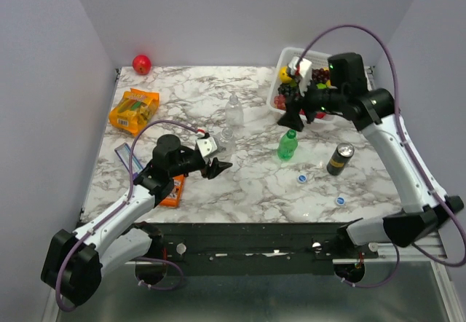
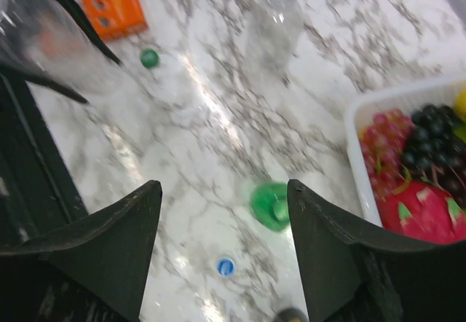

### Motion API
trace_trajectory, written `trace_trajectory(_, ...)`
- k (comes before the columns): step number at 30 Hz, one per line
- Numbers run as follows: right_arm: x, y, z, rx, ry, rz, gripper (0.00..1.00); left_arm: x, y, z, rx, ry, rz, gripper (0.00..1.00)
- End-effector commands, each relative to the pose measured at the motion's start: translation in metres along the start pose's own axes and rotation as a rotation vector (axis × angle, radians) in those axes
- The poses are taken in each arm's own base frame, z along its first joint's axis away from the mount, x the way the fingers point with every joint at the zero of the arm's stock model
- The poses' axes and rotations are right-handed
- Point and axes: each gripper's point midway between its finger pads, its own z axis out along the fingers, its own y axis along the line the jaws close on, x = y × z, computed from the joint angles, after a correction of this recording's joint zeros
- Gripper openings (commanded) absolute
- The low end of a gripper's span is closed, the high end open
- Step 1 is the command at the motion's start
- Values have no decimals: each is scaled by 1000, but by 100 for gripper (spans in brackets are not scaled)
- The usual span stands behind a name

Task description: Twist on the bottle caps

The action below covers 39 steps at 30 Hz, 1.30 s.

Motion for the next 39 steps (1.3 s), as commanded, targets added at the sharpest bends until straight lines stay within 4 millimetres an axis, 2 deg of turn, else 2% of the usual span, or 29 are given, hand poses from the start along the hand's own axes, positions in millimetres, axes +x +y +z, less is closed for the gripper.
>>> trace_trajectory(1,96,19,-3,-32,210,-280,72,6,-2,-6,-17,55,-25,26)
trace_trajectory(2,115,22,0,-50,250,-292,68,7,-3,-7,-11,65,-33,19)
trace_trajectory(3,143,28,6,-82,311,-300,64,7,-3,-6,-6,67,-38,13)
trace_trajectory(4,159,29,9,-100,354,-302,60,6,-4,-6,-3,67,-44,3)
trace_trajectory(7,196,33,17,-155,422,-330,57,4,-4,-4,5,75,-64,0)
trace_trajectory(11,231,33,29,-175,467,-365,62,6,-1,-5,-8,102,-64,1)
trace_trajectory(18,254,29,54,-212,486,-378,68,9,3,-3,-19,122,-79,9)
trace_trajectory(20,254,23,61,-195,476,-378,69,13,1,-4,-6,142,-89,7)
trace_trajectory(22,259,22,68,-203,479,-382,69,11,1,-3,-3,143,-87,1)
trace_trajectory(26,271,20,74,-218,504,-379,68,12,3,-2,-8,147,-86,0)
trace_trajectory(31,273,14,78,-222,516,-371,66,13,5,-2,-14,148,-88,0)
trace_trajectory(39,288,12,80,-235,557,-361,64,17,6,-2,-21,146,-98,0)
